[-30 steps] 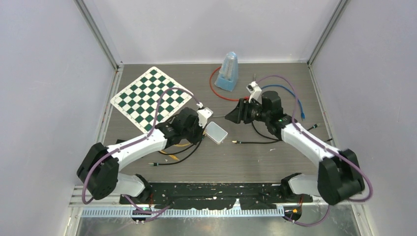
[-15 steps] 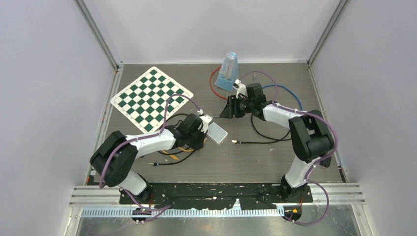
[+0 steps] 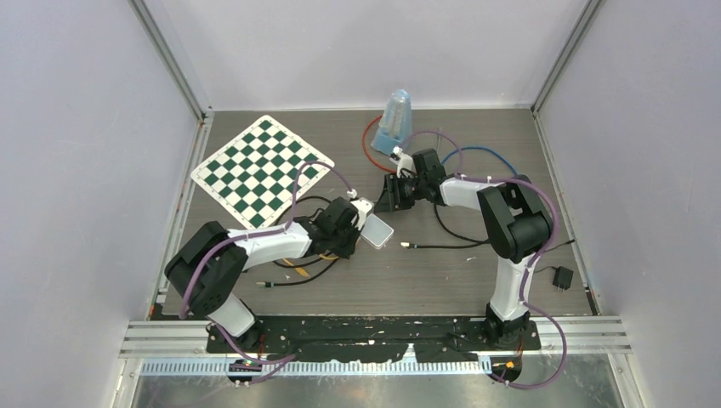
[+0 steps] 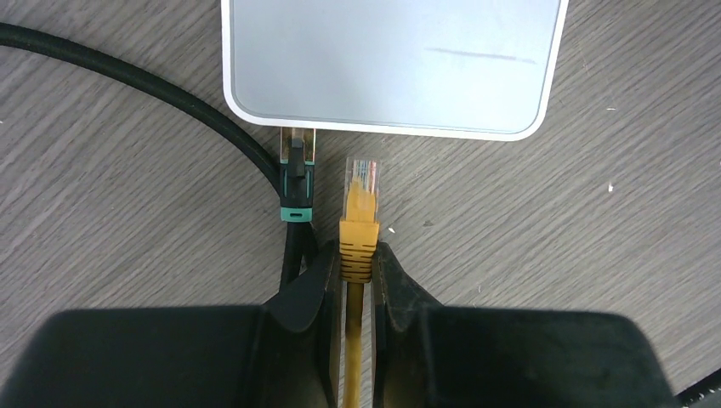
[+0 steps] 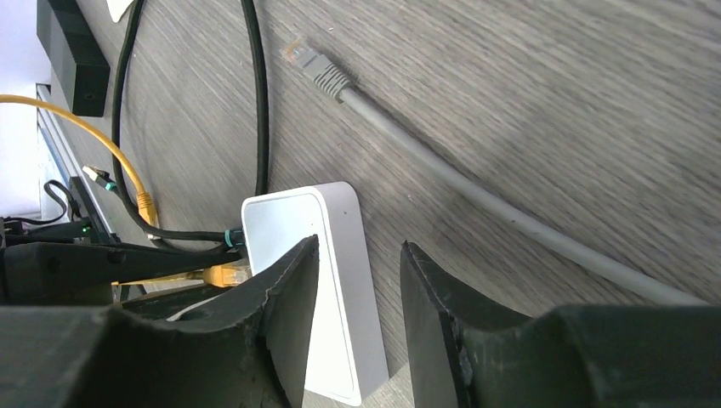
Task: Insert the plug into the switch port
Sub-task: Insert the connector into the switch port.
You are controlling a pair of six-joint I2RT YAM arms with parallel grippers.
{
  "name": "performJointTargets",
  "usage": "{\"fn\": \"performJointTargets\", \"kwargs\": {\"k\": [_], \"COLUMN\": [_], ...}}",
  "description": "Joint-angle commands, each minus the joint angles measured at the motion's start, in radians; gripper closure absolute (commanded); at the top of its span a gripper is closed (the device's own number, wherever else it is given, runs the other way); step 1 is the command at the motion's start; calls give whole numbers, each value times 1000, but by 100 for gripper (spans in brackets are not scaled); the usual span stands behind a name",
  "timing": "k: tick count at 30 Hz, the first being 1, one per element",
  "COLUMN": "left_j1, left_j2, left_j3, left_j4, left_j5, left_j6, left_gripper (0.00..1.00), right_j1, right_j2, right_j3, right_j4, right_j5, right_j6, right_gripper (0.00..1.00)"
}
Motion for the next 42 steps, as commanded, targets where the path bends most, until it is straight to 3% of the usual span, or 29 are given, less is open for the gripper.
{"fn": "performJointTargets", "kwargs": {"k": [1,11,18,23,30,38,42], "left_j1": [-23,-74,-75,-75,-76,-76,-75], "left_j2": [23,47,-78,-160,-267,-264,-256], "left_j3": [16,58,16,9,-6,12,14], "left_j4": [-24,-93,-70,-49,16,21,33], "left_j5": [-76,-142,-174,-169,-122,-88,-68], "left_j6": [-19,-33,-44,-44,-70,-83,-88], "left_gripper": [100,100,100,100,100,100,100], "right_j1": [12,13,8,18,61,108,114], "right_j2": [-8,-52,-203,-286,-286,-211,-170], "right_j3": [13,-33,-97,-216,-272,-341,-350], "right_j4": [44,57,32,243,386,737,765], "right_j5": [-25,-16,8,-91,-169,-240,-245], "right_j6": [-2,7,75,228,353,582,598], "right_gripper": [53,51,45,44,44,46,52]}}
